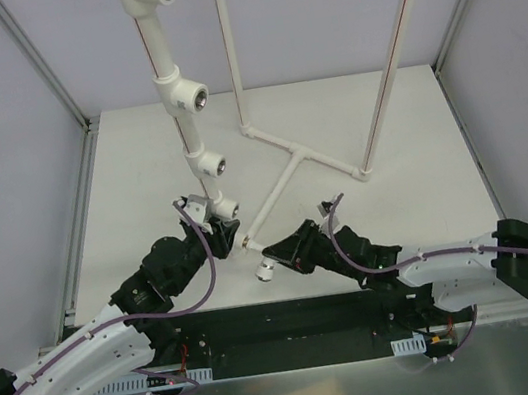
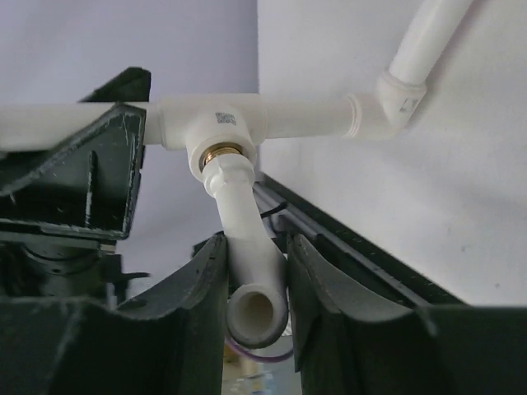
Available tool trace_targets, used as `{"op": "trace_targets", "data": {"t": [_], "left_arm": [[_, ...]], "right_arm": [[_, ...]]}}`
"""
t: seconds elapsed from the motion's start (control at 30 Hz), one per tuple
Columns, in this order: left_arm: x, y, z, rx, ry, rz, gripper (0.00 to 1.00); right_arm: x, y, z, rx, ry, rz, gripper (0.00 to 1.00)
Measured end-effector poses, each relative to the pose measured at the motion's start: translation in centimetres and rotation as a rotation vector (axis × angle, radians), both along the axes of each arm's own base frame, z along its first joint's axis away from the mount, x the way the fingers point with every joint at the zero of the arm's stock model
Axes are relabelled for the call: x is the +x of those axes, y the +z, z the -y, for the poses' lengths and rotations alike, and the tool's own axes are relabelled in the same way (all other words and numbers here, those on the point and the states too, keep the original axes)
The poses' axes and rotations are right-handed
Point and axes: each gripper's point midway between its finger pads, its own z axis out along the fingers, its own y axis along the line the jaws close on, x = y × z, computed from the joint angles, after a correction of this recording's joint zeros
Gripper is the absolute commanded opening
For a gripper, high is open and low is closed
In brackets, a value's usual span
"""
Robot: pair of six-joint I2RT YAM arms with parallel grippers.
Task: Install the water faucets
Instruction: Screw the water faucet onto the adaptor.
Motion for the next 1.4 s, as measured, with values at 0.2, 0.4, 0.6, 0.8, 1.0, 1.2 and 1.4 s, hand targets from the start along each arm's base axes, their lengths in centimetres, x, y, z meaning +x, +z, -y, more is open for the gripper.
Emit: {"op": "trace_targets", "data": {"t": [0.2,0.4,0.6,0.8,1.0,1.2,1.4], "left_arm": [[0.0,-0.2,0.1,0.009,-0.004,-0.002,0.0],[1.0,-0.4,-1.3,0.015,0.081,-0.005,0.0],[1.0,-0.2,-1.7,0.007,0.101,-0.007,0.0],[0.0,-0.2,-0.4,-0.008,0.02,-0.017,0.0],[-0.7,-0.3,0.3,-0.012,-0.031,-0.027,0.0],[-0.7,-0.1,0.3,-0.022,-0.027,-0.029,0.0],[-0.7,-0.1,0.2,-0.021,-0.026,-0.029,0.0]], "right_arm": [[0.0,-0.3,-0.5,0.321,-0.052,-0.313,0.0],[0.7,-0.3,-2.5,0.496,-0.034,-0.488,0.1],[0.5,-0.1,-2.5,0.532,-0.027,-0.55,0.86],[-0.7,-2.8,0.0,0.464,-0.054,-0.594,0.99],[-0.6,-3.3,1.7,0.455,-0.091,-0.562,0.99],[0.7,-3.1,3.3,0.43,-0.154,-0.456,0.99],[1.6,2.8,5.5,0.477,-0.157,-0.186,0.99]]}}
